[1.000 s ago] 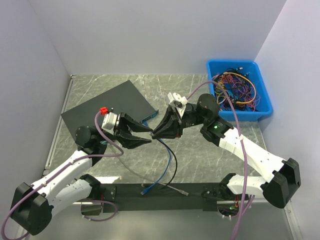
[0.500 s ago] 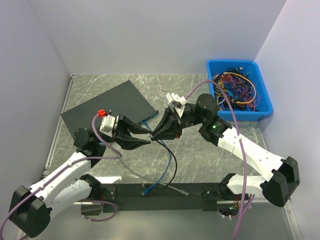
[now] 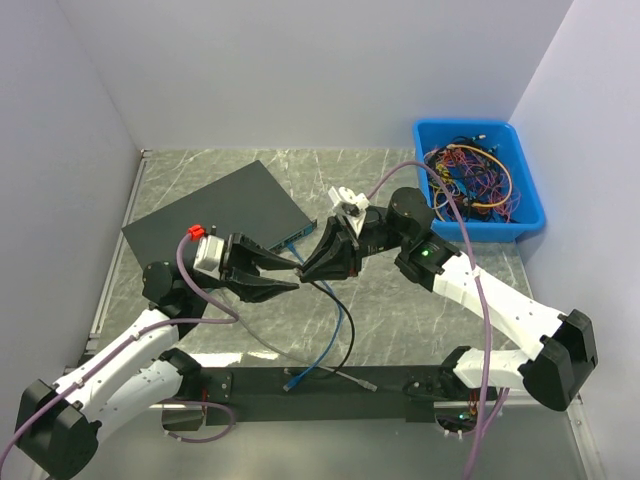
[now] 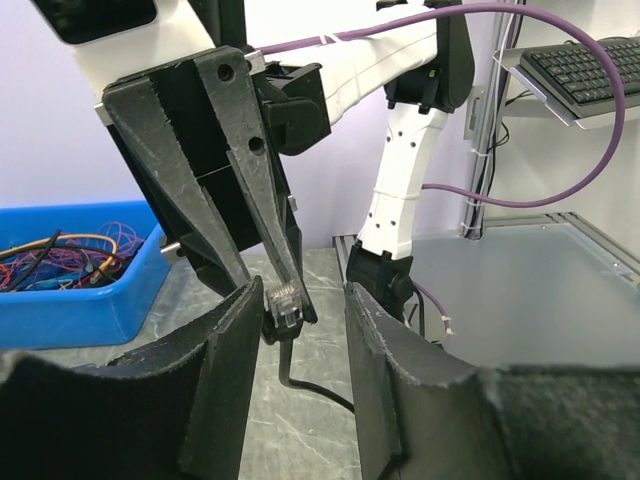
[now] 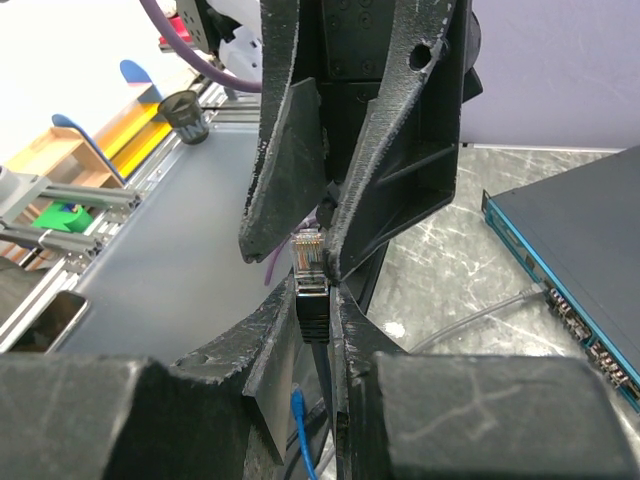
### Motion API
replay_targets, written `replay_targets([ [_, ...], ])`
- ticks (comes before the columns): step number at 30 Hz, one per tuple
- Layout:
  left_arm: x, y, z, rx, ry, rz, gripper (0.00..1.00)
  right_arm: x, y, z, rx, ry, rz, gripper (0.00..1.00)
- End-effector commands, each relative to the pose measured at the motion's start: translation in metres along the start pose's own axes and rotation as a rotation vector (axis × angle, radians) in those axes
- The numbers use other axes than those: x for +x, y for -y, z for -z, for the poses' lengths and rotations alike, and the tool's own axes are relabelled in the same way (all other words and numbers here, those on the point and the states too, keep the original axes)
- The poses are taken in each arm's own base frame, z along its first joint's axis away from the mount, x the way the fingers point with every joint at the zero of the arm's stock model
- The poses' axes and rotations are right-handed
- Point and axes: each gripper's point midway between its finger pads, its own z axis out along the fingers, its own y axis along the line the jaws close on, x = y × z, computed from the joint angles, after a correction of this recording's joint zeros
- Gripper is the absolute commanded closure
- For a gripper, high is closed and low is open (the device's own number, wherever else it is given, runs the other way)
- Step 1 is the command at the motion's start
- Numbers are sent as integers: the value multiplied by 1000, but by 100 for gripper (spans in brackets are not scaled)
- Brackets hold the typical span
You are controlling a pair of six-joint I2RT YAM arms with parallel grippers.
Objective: Insert the plug into the switch port
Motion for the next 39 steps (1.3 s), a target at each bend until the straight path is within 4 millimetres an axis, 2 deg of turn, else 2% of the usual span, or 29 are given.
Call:
replay_targets([
  [1,-5,6,-2,31,11,-44,56,-20,-5,-4,-13,27,56,100],
  [6,-2,5,-4,38,-2,-37,61,-23,-5,-4,-12,34,65,100],
  [10,0,4,-4,34,-7,-33,70,-26,-8,-4,-23,42,69,100],
  [12,2,3,-5,34,-12,-30,82,-27,-8,-5,-28,47,71,100],
  [13,1,2,-5,29,-11,-30,96,-26,-9,-5,-30,48,69,100],
  [14,2,1,-5,23,-13,-22,99,-27,-8,-5,-30,51,68,100],
  [16,0,-3,-6,-2,-6,-12,100,-28,-7,-5,-21,54,67,100],
  [18,-1,-14,-8,-54,-23,23,99,-28,3,-4,42,55,53,98],
  [19,-2,-22,-9,-92,-22,36,99,-33,9,-4,81,57,61,81],
  [20,-1,-29,-10,-126,-34,53,100,-26,16,-2,128,28,45,71],
  [21,-3,-36,-12,-162,-56,92,99,-27,28,1,208,27,45,62],
  [22,-3,-46,-12,-215,-60,113,99,-34,32,4,249,22,58,48],
  [23,-1,-54,-12,-245,-74,136,99,-29,36,8,292,-4,52,43],
  [24,-2,-60,-13,-279,-92,172,100,-33,49,14,384,2,56,33],
  [25,-4,-65,-14,-305,-93,185,99,-40,50,19,421,12,73,30],
  [28,-8,-82,-15,-391,-92,253,100,-45,64,34,575,31,77,28],
  [33,-17,-92,-17,-459,-68,321,100,-49,68,41,641,85,82,30],
  [37,-19,-94,-15,-483,-51,319,100,-43,72,38,643,76,62,47],
  [39,-21,-94,-15,-482,-46,318,100,-41,73,37,641,64,58,49],
])
